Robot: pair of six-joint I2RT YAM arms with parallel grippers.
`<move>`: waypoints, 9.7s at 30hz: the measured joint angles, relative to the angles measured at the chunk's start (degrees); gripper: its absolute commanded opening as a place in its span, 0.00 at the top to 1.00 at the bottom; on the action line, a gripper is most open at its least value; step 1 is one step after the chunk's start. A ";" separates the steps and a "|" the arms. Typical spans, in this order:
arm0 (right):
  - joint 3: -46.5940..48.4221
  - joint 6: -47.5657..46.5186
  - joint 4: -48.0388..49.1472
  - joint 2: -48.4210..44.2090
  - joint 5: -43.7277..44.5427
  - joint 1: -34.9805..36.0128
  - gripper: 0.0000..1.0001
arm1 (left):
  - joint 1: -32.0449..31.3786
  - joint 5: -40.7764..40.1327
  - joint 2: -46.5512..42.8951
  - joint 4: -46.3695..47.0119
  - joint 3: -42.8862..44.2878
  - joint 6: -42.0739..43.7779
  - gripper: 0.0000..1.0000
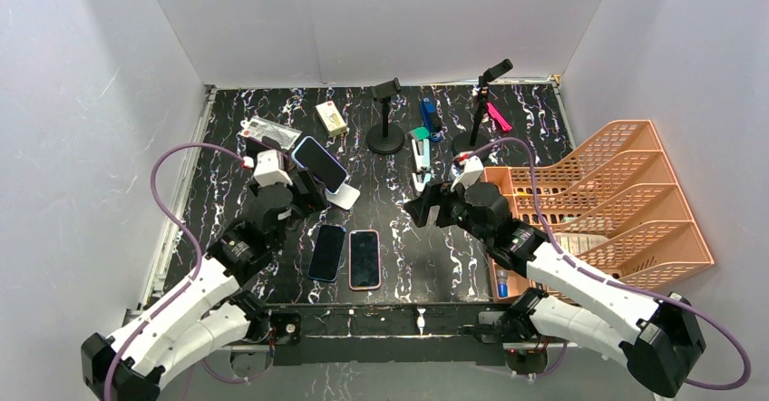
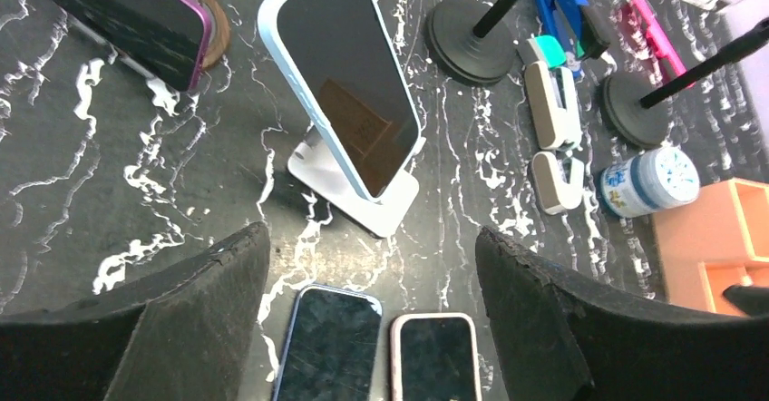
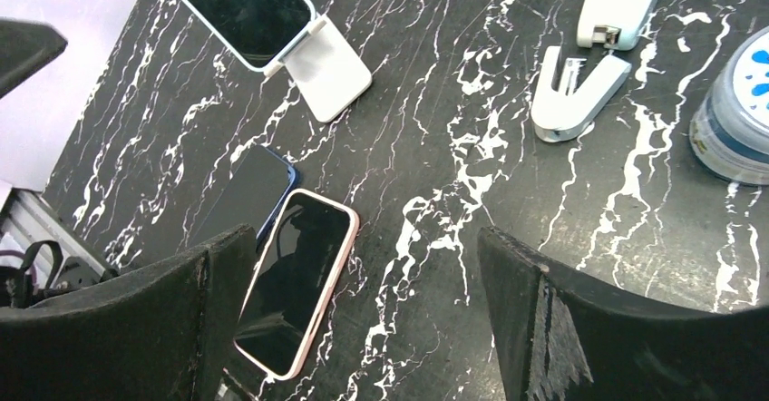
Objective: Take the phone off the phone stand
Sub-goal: Remove the phone from the phone stand, then move the phone to the center of the board.
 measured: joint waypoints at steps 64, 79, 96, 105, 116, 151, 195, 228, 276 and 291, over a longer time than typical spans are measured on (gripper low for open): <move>-0.37 -2.23 1.29 -0.81 -6.27 0.00 0.02 | 37.53 53.13 29.77 46.51 -9.60 -21.16 0.42; -0.39 -2.16 1.31 -0.61 -6.27 0.00 0.03 | 37.53 53.48 30.86 50.56 -9.60 -20.68 0.55; -1.44 -2.01 1.38 -0.61 -6.14 0.00 0.03 | 37.51 53.48 31.30 53.37 -10.03 -20.79 0.68; -1.49 -2.01 1.40 -0.61 -6.14 0.00 0.03 | 37.51 53.46 31.67 54.21 -10.25 -21.07 0.74; -2.23 -1.99 1.68 -0.59 -6.14 0.00 0.03 | 37.51 53.09 31.67 54.23 -10.56 -21.03 0.81; -2.23 -2.01 1.68 0.37 -6.12 0.00 0.03 | 32.74 51.65 25.79 58.60 -14.32 -18.71 1.00; 8.70 -0.11 -7.74 0.42 9.42 0.00 0.01 | 26.34 60.98 14.62 57.90 -13.20 -21.57 1.00; 11.23 -15.54 -15.78 -14.10 -30.73 0.02 0.01 | 7.37 76.41 13.05 60.94 -14.43 -11.76 1.00; 2.01 -4.83 6.25 -3.19 -43.98 0.02 0.31 | 3.74 79.45 12.24 69.48 -17.27 -14.12 1.00; 0.76 -3.41 8.72 -2.03 -43.89 0.02 0.51 | 3.41 79.45 12.24 69.75 -17.62 -14.23 1.00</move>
